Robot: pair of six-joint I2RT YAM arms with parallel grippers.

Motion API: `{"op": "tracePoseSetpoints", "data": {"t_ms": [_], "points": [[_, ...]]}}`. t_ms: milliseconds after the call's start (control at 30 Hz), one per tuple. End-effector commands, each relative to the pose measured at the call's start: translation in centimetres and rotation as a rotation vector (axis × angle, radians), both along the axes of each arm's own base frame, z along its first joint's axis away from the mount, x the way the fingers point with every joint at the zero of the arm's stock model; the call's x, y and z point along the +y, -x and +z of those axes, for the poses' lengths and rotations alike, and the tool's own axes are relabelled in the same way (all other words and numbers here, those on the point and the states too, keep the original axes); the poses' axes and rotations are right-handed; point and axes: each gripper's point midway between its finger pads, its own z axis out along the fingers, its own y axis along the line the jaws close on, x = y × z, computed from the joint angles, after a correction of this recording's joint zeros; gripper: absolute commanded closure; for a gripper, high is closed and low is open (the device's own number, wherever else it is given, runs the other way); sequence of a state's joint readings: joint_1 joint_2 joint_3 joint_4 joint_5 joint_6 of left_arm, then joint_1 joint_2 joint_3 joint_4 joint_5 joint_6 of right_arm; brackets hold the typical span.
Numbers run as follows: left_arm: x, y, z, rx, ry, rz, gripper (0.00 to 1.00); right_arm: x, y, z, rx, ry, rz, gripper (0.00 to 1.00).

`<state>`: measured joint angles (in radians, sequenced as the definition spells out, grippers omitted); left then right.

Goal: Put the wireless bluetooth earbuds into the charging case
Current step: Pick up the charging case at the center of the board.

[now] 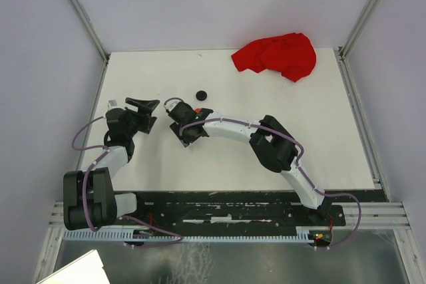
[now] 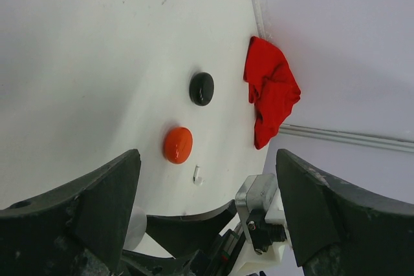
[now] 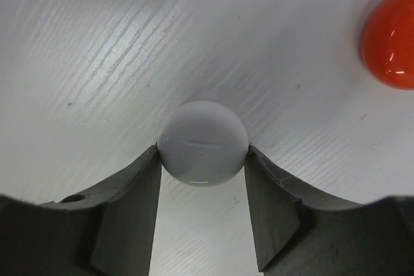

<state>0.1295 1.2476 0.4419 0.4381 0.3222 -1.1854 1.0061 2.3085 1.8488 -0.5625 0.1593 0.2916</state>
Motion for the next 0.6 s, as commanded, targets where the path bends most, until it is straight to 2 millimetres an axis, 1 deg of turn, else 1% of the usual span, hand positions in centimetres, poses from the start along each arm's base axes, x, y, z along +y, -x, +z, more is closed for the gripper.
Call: {"op": "tracePoseSetpoints", "data": {"t_ms": [0, 67, 167, 267, 333, 500, 567], "points": [[-0.1, 0.2, 1.0, -0.048, -0.04, -0.031, 0.1, 0.0, -0.9, 1.2, -0.075, -0.011, -0.004, 0.61], [-0.3, 0.2, 1.1, -0.056, -0.042, -0.047, 0.1, -0.4, -1.2, 2.4, -0.113, -0.045, 0.007, 0.63], [-1.0, 0.0, 1.4, -0.073, -0.034, -0.095, 0.11, -0.8, -1.6, 4.9, -0.164, -0.135, 0.057, 0.64], [-2.0, -0.2, 1.8, -0.094, -0.014, -0.159, 0.12, -1.7, -1.8, 7.4, -0.213, -0.203, 0.123, 0.64], [-2.8, -0.2, 2.1, -0.108, 0.0, -0.208, 0.14, -2.8, -2.2, 8.7, -0.24, -0.218, 0.159, 0.64], [-4.8, 0.0, 2.1, -0.127, 0.004, -0.316, 0.16, -5.5, -2.3, 10.5, -0.231, -0.255, 0.249, 0.65], [-5.9, 0.0, 2.3, -0.138, -0.005, -0.367, 0.16, -6.5, -2.2, 10.9, -0.217, -0.273, 0.281, 0.66]]}}
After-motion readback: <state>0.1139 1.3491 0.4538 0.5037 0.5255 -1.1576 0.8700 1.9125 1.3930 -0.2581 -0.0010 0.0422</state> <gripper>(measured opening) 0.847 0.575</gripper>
